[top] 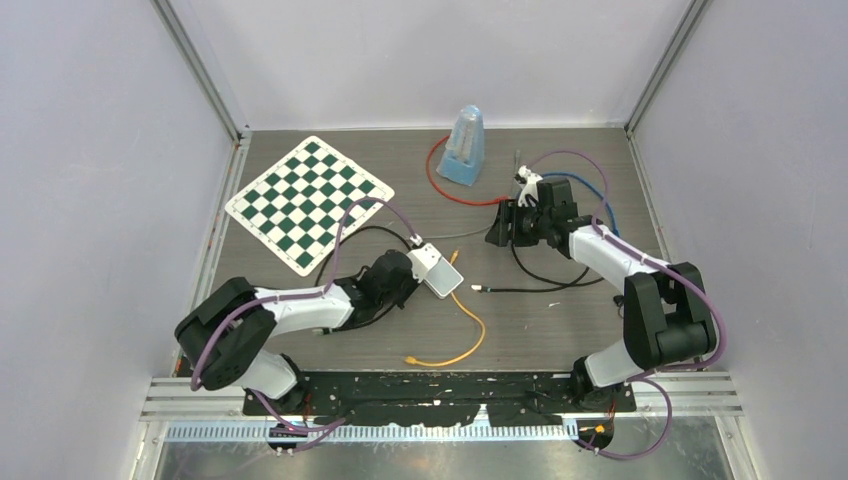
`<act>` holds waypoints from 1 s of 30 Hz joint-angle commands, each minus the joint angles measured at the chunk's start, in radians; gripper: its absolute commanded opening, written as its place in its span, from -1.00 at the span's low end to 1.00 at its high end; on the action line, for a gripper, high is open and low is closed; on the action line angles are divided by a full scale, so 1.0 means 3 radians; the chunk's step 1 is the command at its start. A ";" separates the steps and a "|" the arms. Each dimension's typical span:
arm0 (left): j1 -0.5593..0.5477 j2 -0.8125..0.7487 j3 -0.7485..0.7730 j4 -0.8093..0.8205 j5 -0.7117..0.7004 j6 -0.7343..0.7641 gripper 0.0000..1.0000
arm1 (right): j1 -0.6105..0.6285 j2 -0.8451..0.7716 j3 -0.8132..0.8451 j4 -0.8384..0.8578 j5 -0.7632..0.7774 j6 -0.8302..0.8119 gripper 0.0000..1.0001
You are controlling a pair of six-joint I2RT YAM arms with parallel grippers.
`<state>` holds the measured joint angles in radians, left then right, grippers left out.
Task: Insert the plug into the switch port
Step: Insert the connector into the switch port.
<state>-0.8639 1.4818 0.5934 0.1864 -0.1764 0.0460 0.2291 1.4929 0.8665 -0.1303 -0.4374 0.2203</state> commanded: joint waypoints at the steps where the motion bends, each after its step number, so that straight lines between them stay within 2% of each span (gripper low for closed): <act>1: 0.0034 -0.0267 0.0125 -0.0248 -0.0233 -0.0003 -1.00 | 0.0019 0.0036 0.0218 -0.0193 0.0672 0.0142 0.22; 4: 0.0090 -0.0273 0.0221 -0.0521 -0.0384 -0.0004 -1.00 | 0.0060 0.0164 0.0308 -0.0174 0.0628 0.0348 0.19; 8: 0.0147 -0.0280 0.0200 -0.0523 -0.0305 -0.0047 -1.00 | 0.0219 0.0242 0.0292 -0.0145 0.0817 0.0545 0.15; 14: 0.0203 -0.0015 0.0464 -0.0734 -0.0383 -0.0055 -1.00 | 0.0517 0.0370 0.0241 0.0033 0.0938 0.0816 0.06; 21: 0.0205 -0.0153 0.0256 -0.0470 -0.0169 -0.0097 -1.00 | 0.0971 0.0651 0.0524 -0.0027 0.1354 0.1324 -0.03; 26: 0.0210 -0.0238 0.0178 -0.0510 -0.0187 -0.0097 -1.00 | 0.1118 0.0966 0.0815 -0.0228 0.1632 0.1697 -0.07; 30: 0.0210 -0.0251 0.0142 -0.0474 -0.0178 -0.0102 -1.00 | 0.1225 0.1216 0.1062 -0.0425 0.1769 0.1751 -0.11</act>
<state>-0.8082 1.4429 0.6468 -0.0048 -0.2352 0.0288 0.5732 1.8099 1.0977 -0.2016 -0.0017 0.6758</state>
